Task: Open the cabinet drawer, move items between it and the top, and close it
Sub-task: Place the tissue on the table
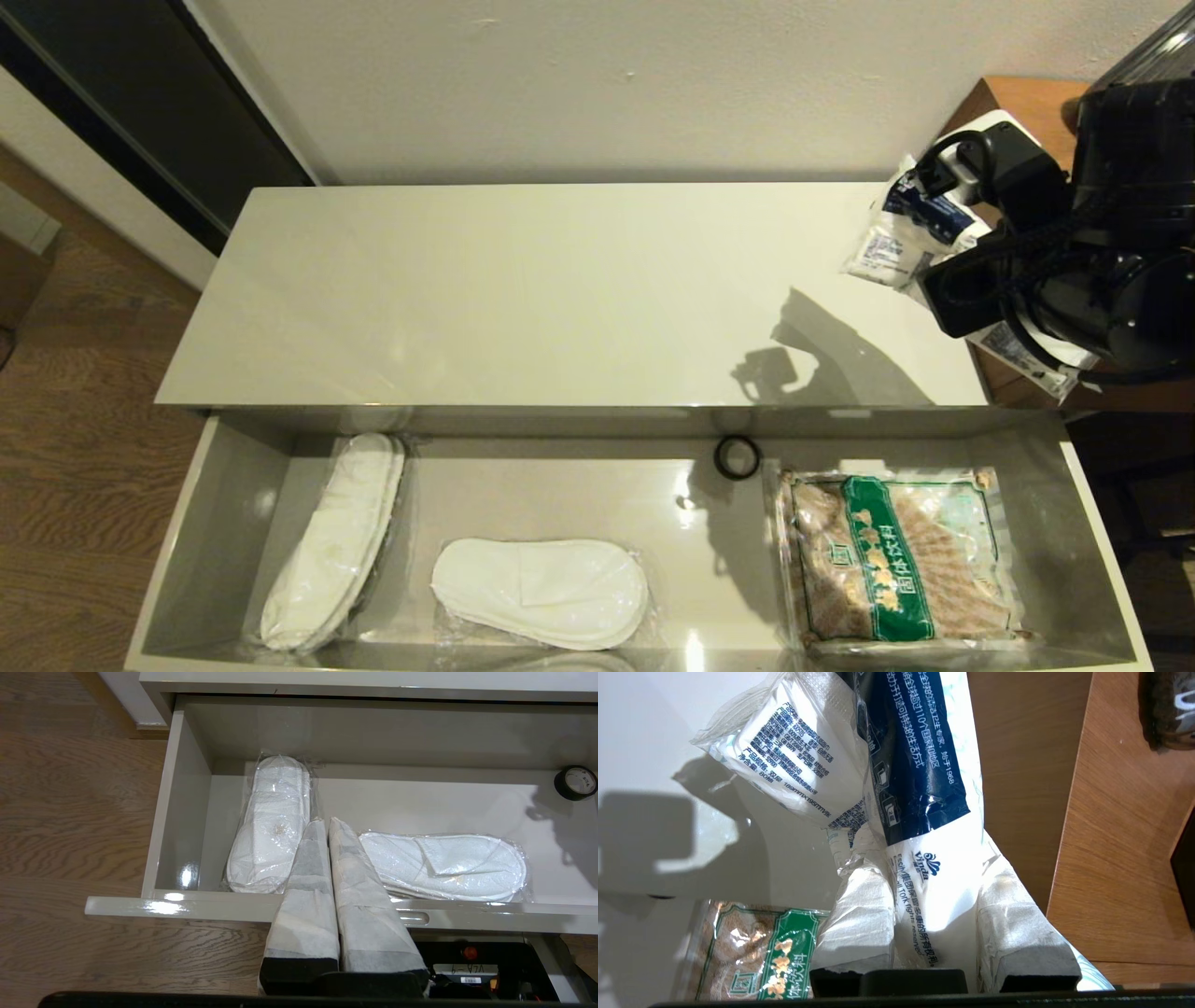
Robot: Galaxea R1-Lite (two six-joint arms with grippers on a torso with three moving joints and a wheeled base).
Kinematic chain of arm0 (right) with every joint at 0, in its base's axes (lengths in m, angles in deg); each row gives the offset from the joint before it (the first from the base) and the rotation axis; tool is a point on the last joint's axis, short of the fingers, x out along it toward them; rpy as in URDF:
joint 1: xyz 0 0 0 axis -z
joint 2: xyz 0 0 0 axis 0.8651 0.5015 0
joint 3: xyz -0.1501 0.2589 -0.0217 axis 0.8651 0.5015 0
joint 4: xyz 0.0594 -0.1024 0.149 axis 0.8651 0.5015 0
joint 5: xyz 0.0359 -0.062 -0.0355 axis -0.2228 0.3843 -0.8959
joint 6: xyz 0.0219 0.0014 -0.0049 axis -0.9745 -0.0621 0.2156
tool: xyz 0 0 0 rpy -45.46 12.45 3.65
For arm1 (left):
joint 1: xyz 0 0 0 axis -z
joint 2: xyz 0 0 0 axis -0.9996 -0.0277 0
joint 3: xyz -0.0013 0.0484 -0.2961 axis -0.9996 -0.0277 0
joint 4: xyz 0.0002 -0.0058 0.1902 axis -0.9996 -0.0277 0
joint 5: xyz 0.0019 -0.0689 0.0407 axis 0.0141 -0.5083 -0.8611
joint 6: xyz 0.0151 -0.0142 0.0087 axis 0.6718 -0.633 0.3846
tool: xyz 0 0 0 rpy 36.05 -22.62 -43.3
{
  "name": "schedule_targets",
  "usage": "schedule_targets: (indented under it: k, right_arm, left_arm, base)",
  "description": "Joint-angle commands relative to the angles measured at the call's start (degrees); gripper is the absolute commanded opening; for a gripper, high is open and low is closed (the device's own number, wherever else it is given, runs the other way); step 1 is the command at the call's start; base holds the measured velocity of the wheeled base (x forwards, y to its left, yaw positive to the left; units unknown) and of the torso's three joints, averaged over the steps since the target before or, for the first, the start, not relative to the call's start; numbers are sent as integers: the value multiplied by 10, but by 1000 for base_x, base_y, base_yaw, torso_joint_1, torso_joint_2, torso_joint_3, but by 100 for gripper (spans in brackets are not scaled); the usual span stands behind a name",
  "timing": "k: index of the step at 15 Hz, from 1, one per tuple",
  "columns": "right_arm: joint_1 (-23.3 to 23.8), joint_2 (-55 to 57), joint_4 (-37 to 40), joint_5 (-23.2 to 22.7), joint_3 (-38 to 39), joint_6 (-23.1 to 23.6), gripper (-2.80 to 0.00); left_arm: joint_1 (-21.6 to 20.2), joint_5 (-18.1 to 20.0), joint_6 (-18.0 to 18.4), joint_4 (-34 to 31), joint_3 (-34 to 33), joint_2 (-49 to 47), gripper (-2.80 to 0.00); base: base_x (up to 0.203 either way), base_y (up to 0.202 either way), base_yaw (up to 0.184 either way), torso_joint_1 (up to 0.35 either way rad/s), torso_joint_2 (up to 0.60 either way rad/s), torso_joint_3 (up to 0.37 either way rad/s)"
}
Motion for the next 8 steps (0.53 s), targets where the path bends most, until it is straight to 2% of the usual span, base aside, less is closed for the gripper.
schedule_targets:
  k: [1,5,8]
  right_arm:
    - [2,16,-4,7,-6,-3,-280]
    - [3,53,-17,21,-44,-44,-280]
    - [-3,102,-15,41,-114,-105,-280]
  left_arm:
    - [0,0,0,0,0,-1,-280]
    - [0,0,0,0,0,-1,-280]
    - [0,1,0,0,0,-1,-280]
  base:
    - [0,0,0,0,0,0]
    - [0,0,0,0,0,0]
    - [0,0,0,0,0,0]
